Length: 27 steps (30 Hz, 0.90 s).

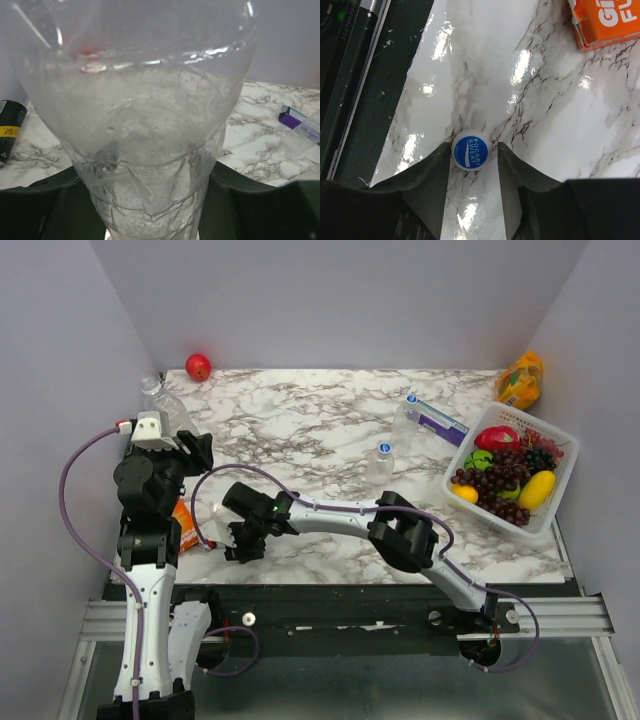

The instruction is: Screw on the bottle caps

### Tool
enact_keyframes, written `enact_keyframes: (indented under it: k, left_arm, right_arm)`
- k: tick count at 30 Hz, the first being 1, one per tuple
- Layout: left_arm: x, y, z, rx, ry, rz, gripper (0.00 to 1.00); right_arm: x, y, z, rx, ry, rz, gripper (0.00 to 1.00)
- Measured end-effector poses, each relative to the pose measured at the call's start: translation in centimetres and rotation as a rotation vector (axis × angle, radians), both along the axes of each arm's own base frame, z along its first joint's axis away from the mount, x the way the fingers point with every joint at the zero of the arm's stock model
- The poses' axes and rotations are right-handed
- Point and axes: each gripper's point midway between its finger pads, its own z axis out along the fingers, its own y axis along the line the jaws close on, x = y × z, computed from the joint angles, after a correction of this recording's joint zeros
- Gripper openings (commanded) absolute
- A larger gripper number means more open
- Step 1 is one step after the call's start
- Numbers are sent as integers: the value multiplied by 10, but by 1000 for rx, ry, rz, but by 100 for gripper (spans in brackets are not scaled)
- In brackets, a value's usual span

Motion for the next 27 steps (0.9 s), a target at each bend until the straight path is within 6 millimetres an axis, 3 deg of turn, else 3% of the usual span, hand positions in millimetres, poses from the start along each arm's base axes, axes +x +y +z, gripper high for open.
enact_keyframes:
  k: [15, 17, 19, 21, 23, 25, 27]
  left_arm:
    - [5, -7, -14, -10, 18, -44, 0]
    - [7, -10, -16, -9, 17, -64, 0]
    - [12, -16, -17, -8, 11, -106, 0]
    - [23, -27, -15, -8, 4, -179, 0]
    - [36, -42, -10, -6, -4, -271, 0]
    - [49, -58, -7, 9, -8, -356, 0]
    - [56, -83, -8, 46, -22, -464, 0]
  right_arm:
    - [-2, -1, -1, 2, -11, 23, 25]
    - [-3, -16, 0, -23, -23, 11, 25]
    - [-4, -47, 10, -61, -31, -8, 24]
    - [-5, -81, 34, -77, -37, -21, 24]
    - [4, -115, 79, -46, -51, -62, 24]
    - [31, -145, 138, 39, -79, -145, 24]
    - [74, -181, 201, 151, -121, -267, 24]
